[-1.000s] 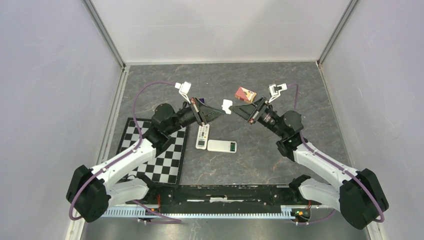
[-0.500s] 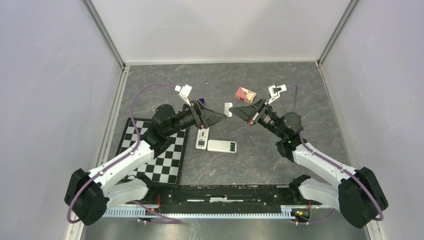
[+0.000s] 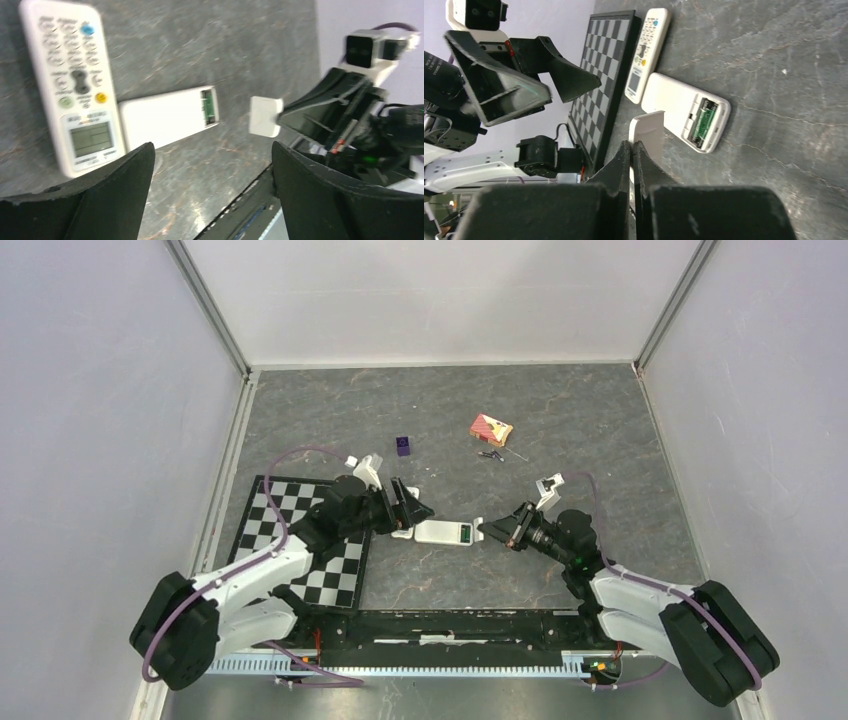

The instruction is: Load the batteries into the remote control

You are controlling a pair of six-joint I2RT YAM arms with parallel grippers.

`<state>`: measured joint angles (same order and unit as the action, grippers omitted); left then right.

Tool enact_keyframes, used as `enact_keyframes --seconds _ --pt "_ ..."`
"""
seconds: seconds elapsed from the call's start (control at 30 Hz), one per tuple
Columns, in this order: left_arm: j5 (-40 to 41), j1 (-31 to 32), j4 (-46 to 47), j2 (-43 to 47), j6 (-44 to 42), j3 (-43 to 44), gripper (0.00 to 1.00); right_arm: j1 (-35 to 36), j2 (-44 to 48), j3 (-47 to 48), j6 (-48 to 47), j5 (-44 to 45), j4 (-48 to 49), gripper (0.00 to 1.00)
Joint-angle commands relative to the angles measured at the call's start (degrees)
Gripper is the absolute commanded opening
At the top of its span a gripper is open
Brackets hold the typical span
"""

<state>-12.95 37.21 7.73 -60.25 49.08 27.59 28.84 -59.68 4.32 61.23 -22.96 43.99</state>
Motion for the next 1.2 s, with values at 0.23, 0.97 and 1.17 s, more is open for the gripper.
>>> enact_keyframes --seconds 0.23,0.97,1.17 --pt "1.4 -0.2 3.9 -7.4 -2.2 -2.9 0.78 4.6 -6.3 1.7 -2.7 6.6 4.2 0.0" --pt "3.3 -0.2 9.6 -9.8 -0.3 -7.7 0.65 9.6 -15.0 2.7 7.9 16.3 14.6 0.0" --pt "6.0 -0.2 6.0 -5.1 -0.3 -8.2 0.71 10.3 -17.7 3.4 8.2 16.4 16.0 0.0"
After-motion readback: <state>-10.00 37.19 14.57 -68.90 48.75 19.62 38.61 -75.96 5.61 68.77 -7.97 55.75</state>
